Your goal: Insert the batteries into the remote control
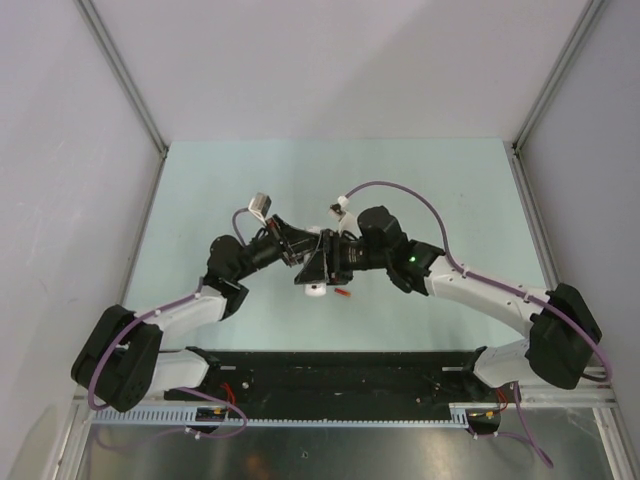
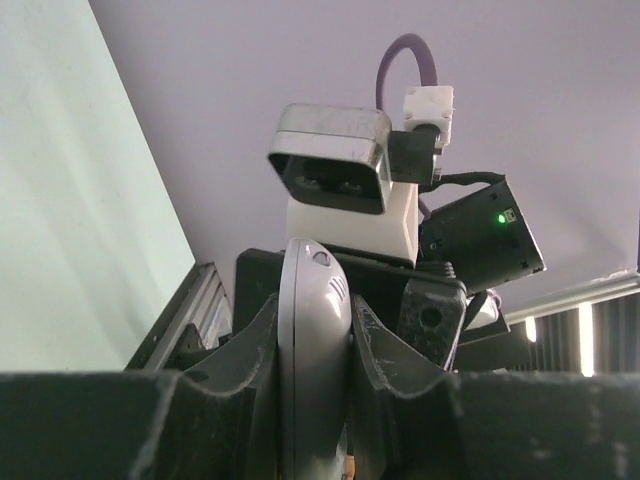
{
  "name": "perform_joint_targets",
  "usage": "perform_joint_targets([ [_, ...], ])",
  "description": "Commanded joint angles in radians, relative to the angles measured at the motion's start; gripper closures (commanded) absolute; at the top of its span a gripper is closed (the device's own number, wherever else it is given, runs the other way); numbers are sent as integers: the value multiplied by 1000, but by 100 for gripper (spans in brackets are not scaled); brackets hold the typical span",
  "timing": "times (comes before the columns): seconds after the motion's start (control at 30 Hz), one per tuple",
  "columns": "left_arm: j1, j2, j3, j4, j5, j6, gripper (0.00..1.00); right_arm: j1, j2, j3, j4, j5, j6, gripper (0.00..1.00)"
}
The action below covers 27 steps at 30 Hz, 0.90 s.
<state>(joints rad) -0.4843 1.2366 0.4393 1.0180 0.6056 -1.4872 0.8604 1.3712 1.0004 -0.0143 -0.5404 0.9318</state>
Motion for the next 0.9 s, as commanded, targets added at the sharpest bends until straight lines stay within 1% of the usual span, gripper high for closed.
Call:
perform_joint_targets([
  [0.0,-27,-29,16,21,-24,-10,100,12,6,27,-15,22,-31,45],
  [0.1,-19,-32,6,17,-21,-8,100,-11,-30,33,-64,30,-53,39],
  [0.17,-10,-35,4,16,-21,-8,100,-23,-61,38,-91,33,-76,37],
  [0.27,13,-40,3,17,-12,-5,100,-41,-90,69,-189,49,-120,30],
  [0.3,29,-40,3,17,-7,-5,100,-49,-112,92,-252,68,-157,28],
  [0.37,42,-39,3,16,2,-5,100,-60,-136,113,-312,92,-188,27],
  [0.4,50,-42,3,17,5,-5,100,-66,-158,127,-370,106,-218,26],
  [0.47,69,-40,1,17,10,2,100,-67,-178,168,-424,164,-250,25],
  [0.5,76,-39,1,13,10,5,100,-60,-182,184,-478,189,-264,25],
  [0.6,79,-34,-2,1,-3,34,100,6,-184,254,-538,311,-306,25],
  [0.63,79,-32,-1,-12,-7,45,100,62,-166,300,-550,379,-324,25],
  [0.7,78,-35,-1,-47,-24,79,100,118,-130,349,-594,453,-340,26],
  [0.73,76,-40,2,-67,-33,97,100,150,-89,374,-608,530,-347,26],
  [0.77,75,-48,4,-93,-53,131,100,191,-68,417,-619,571,-353,27],
  [0.8,69,-54,7,-137,-66,146,100,207,-49,432,-637,626,-355,27],
  [0.87,64,-77,13,-205,-93,191,100,236,4,473,-650,666,-346,28],
])
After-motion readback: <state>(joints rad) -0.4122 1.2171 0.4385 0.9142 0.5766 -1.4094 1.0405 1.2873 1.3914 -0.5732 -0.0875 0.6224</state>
